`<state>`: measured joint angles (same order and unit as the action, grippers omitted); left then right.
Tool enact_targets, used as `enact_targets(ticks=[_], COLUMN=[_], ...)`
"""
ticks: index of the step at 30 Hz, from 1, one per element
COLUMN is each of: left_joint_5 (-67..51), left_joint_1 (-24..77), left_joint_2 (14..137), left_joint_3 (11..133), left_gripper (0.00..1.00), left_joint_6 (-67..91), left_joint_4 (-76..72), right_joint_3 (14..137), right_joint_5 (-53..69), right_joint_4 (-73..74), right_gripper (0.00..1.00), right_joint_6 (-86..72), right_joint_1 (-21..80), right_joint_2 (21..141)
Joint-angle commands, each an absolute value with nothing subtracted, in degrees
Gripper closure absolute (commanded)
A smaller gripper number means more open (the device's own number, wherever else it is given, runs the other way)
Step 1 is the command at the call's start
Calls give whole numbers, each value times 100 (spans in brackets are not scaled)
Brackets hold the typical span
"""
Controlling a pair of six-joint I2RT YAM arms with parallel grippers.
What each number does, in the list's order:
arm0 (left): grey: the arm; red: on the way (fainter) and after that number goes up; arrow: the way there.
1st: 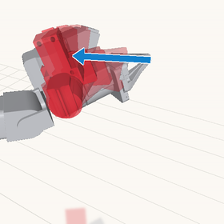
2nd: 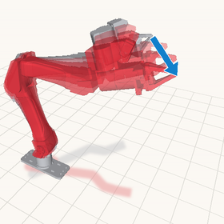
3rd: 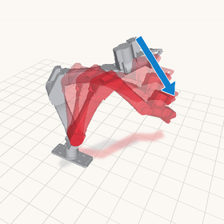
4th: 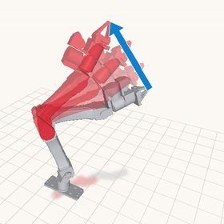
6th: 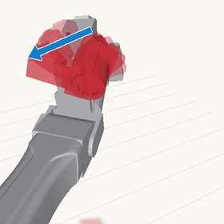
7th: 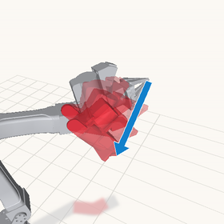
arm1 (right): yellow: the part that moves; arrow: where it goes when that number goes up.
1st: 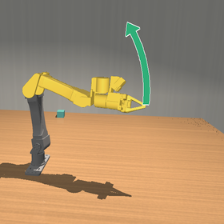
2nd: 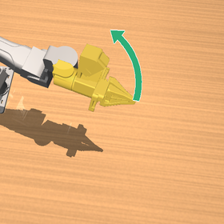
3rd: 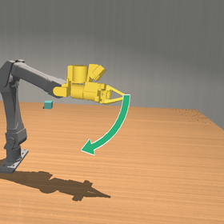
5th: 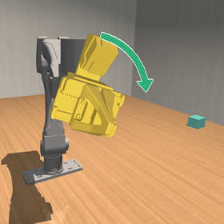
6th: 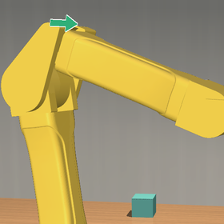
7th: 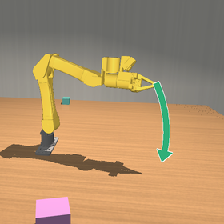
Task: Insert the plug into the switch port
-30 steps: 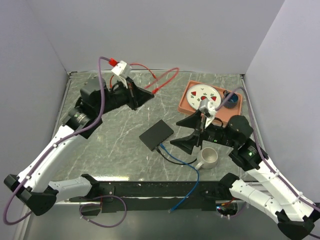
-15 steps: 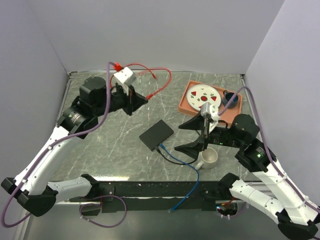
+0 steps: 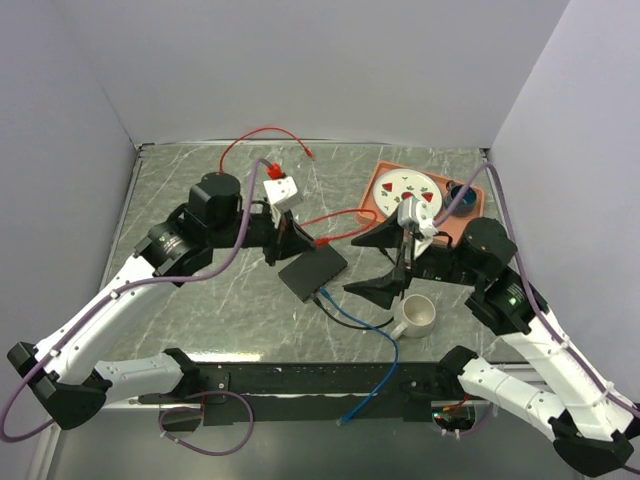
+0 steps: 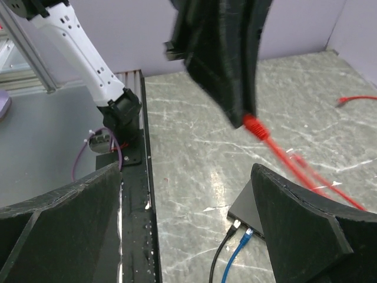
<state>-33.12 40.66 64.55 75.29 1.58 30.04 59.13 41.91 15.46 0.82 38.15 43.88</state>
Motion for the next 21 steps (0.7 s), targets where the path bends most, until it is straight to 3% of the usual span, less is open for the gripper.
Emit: enact_targets(ticks=[1, 5, 14, 21], left_joint_5=[-3314, -3252, -3190, -3191], left_joint_1=[4473, 4658, 4887, 4931], left_joint_2=[6381, 6407, 6495, 6521], left_joint_3=[7541, 7550, 7620, 7699], left_gripper=[99, 99, 99, 99], left_joint_6=[-202, -237, -272, -272], left_joint_4=[2865, 2883, 2883, 2900], right_joint_3=[6275, 6381, 6478, 6495], right_joint_5=[4368, 4386, 4614, 4658], right_joint_4=[1117, 1125, 1248, 1362], right_gripper=[2, 4, 27, 34], right_joint_6=[237, 369, 457, 562], right_joint_1=[3841, 3832, 3832, 3832], right_joint_2=[4631, 4860, 5177, 5291])
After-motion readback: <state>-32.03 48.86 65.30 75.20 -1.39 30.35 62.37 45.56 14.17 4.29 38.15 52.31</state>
